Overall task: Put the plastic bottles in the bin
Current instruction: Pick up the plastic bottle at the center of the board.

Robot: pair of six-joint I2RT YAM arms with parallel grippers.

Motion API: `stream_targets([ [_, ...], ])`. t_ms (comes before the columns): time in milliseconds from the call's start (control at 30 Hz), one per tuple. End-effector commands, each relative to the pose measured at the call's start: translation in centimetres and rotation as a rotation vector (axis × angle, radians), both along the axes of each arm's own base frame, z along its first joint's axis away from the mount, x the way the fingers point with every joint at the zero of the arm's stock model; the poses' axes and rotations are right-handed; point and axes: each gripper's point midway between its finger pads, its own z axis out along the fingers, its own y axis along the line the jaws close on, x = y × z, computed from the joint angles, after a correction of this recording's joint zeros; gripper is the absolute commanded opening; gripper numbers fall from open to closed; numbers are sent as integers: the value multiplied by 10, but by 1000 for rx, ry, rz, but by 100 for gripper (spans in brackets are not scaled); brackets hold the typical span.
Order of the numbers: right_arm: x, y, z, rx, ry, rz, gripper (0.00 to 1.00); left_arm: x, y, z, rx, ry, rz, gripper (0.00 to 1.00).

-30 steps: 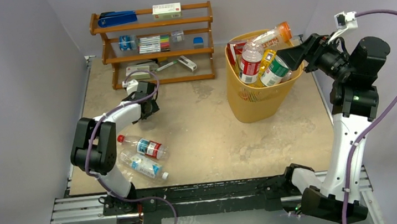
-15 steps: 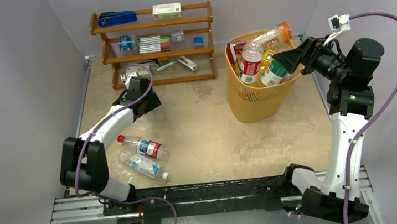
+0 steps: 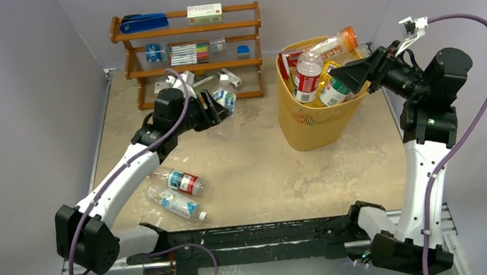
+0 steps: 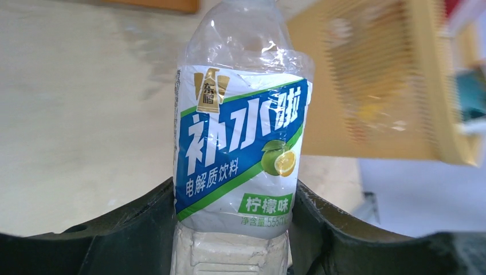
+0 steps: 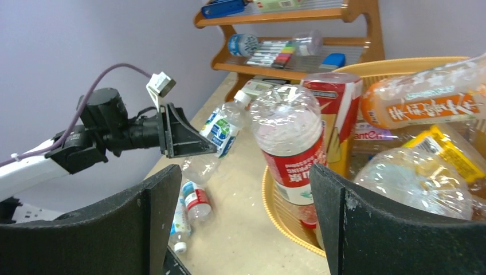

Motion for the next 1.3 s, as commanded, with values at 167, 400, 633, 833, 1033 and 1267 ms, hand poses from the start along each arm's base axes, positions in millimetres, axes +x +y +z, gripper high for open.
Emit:
stream_targets([
  [167,-21,39,12,44,-38,227,86,-75,-58,183,-560,-328,-416,57],
  [400,-20,66,22,107,-54,303,84,-146,-60,249,-871,-426,-691,61],
  [633,-18,92,51,170,-107,349,84,-178,-82,251,-897,-389,-804,63],
  [833,-20,116,69,209,-143,406,84,-176,-107,230,-812,-345,-793,63],
  [1033,-31,132,75,236,-171,459,84,-172,-118,219,-798,-319,-788,63],
  [1267,-30,134,70,240,-152,417,84,-170,-122,211,-785,-309,-783,63],
])
